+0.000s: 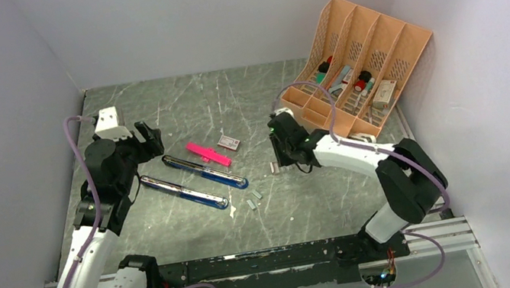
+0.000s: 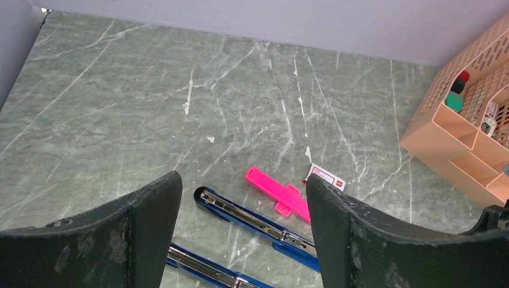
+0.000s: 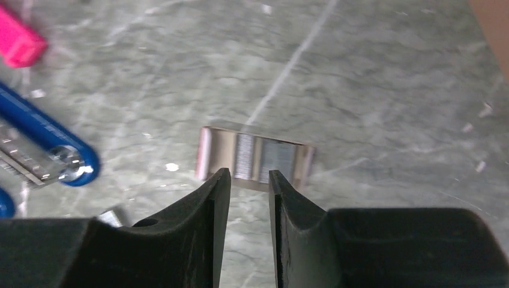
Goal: Load the staples into the stapler
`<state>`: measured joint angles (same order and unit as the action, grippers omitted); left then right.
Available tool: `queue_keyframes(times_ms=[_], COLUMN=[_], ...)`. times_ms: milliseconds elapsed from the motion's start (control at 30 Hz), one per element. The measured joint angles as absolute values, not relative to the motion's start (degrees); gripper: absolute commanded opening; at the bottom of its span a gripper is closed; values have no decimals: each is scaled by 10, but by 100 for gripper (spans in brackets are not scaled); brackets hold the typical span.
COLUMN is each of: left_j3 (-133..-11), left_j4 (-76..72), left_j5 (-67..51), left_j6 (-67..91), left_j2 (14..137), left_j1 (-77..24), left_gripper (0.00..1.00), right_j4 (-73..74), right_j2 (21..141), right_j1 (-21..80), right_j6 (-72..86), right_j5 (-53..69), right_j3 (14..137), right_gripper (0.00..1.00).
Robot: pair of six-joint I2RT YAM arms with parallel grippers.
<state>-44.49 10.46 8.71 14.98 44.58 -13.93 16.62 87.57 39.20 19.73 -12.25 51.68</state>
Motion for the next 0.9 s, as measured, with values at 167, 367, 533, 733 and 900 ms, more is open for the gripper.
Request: queue_keyframes(times_ms=[167, 367, 533, 733, 900], left_j3=[-445, -445, -445, -445, -445], left_j4=[105, 105, 105, 105, 105], left_j5=[87, 87, 87, 87, 87], left_j6=[150, 150, 150, 150, 150], left_j2=[446, 446, 446, 446, 446], left_j1=[-139, -139, -139, -139, -139], left_gripper=[80, 80, 80, 80, 80], right_j4=[176, 177, 176, 174, 173], right_j2=[879, 892, 902, 907, 911], right_j1=[354, 342, 331, 330, 330], right_j6=[205, 214, 217, 218, 218], right_j5=[-113, -106, -104, -95, -95], right_j3=[510, 510, 510, 510, 510], right_gripper=[30, 29, 29, 29, 29])
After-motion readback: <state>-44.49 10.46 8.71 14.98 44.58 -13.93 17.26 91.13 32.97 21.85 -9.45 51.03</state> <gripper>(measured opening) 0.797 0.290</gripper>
